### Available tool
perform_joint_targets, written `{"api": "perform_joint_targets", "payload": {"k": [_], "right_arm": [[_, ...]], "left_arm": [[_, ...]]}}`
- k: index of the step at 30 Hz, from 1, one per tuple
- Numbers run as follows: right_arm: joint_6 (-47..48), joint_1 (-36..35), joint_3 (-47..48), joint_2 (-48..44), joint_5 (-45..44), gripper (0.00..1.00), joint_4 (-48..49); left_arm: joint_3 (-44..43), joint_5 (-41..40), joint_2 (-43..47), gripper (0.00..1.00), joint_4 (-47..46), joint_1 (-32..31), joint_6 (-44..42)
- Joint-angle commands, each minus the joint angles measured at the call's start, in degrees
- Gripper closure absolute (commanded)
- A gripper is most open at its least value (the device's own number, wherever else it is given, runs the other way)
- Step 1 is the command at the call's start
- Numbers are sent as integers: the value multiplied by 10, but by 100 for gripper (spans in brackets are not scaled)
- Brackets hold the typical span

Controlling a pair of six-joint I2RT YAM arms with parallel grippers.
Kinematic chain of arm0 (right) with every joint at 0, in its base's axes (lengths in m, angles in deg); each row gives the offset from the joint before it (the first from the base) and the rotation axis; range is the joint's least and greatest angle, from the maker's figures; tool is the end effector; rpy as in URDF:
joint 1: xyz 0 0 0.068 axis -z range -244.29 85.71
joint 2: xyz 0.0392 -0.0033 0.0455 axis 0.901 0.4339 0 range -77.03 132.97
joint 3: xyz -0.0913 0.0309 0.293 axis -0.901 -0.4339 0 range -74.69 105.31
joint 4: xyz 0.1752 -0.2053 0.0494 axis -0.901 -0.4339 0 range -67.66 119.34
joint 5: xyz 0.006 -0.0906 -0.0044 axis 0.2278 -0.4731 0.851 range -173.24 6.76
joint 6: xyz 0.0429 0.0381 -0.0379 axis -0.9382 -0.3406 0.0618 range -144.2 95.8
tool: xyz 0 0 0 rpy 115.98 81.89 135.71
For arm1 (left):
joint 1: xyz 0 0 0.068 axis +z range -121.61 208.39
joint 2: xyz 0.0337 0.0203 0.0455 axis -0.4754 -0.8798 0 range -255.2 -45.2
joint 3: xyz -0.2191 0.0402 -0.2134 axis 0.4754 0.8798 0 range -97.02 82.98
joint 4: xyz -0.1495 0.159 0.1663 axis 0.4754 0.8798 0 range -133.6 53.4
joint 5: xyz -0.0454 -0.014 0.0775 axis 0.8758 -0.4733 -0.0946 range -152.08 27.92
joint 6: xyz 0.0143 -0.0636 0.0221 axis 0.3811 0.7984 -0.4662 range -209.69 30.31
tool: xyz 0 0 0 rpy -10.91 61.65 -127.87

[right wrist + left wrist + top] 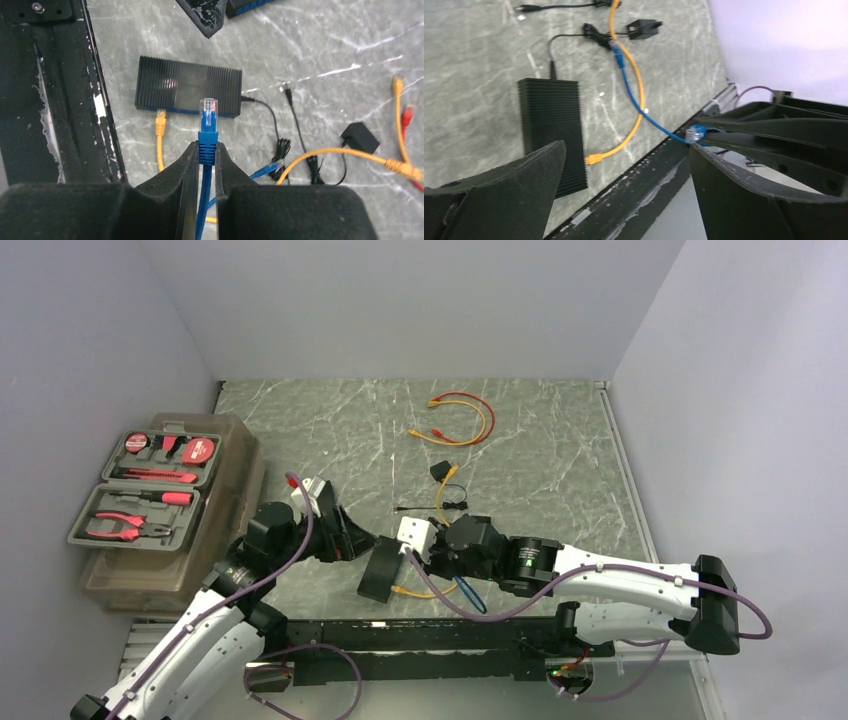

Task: Insert the plug into the switch port
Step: Insert the connector into the switch port.

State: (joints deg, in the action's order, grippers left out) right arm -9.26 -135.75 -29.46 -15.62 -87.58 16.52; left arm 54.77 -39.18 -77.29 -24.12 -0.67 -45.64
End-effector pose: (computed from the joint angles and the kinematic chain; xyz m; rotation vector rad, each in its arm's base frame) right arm 0.0850 0.2400 0.3003 -1.4150 1.5758 0.5200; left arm 0.1140 -0.0881 0.2659 0.0030 2.1571 -1.1849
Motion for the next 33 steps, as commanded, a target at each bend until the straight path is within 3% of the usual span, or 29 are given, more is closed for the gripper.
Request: {"api": "perform_joint_targets", "payload": {"k": [1,17,33], "right_arm": [[-80,-3,8,3,-19,100,-51],[-172,3,-19,138,23,100,15],[-214,23,-47,212,48,100,122]], "left_arm": [[33,-56,-13,1,-16,2,-21],[138,-48,-81,3,-128,3,-13],[198,-7,-141,22,-236,2,-6]]}}
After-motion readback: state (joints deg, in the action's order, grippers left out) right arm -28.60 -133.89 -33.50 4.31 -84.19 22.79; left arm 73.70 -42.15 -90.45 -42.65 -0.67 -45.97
